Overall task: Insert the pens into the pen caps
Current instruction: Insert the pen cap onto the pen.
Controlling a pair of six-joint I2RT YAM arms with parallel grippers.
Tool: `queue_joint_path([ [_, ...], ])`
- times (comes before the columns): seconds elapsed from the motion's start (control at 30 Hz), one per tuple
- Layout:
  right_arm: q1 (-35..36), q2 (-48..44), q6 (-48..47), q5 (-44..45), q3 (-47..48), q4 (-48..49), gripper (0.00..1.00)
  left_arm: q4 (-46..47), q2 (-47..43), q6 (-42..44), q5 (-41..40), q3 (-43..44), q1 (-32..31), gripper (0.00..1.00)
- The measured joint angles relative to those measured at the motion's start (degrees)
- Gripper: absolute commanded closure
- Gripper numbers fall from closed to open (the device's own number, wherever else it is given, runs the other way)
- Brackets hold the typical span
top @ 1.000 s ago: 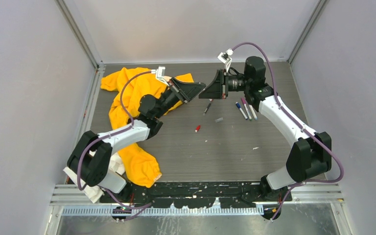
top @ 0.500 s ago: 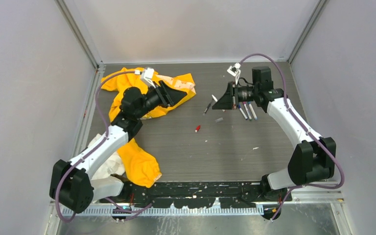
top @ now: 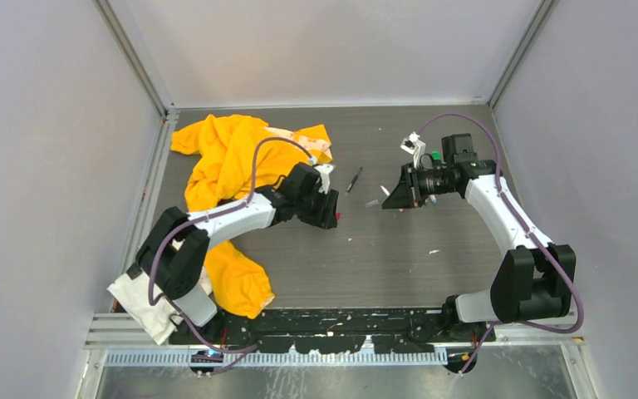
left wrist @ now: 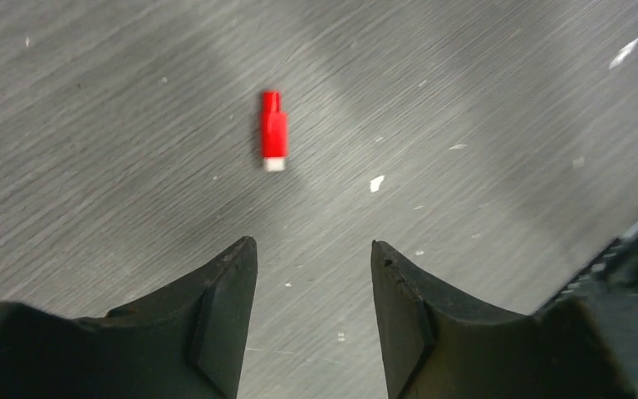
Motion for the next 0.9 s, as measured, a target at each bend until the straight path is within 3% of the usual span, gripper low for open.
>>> queue_joint_path([
  [0.2, -0.9, 0.0, -1.5, 0.1, -0.5, -0.8, 0.99, 10.6, 2.1, 12.3, -1.3, -9.3, -3.0, 0.44],
  [0.37, -1.0, 0.0, -1.9, 0.1, -1.2, -0.9, 0.99, 18.5, 6.3, 18.0, -1.5, -10.8, -3.7, 0.52],
  [0.9, -1.3, 0.0, -1.9, -0.3, -1.6, -0.8, 0.99, 26.0, 11.8, 19.0, -8.1, -7.8, -3.7, 0.69],
])
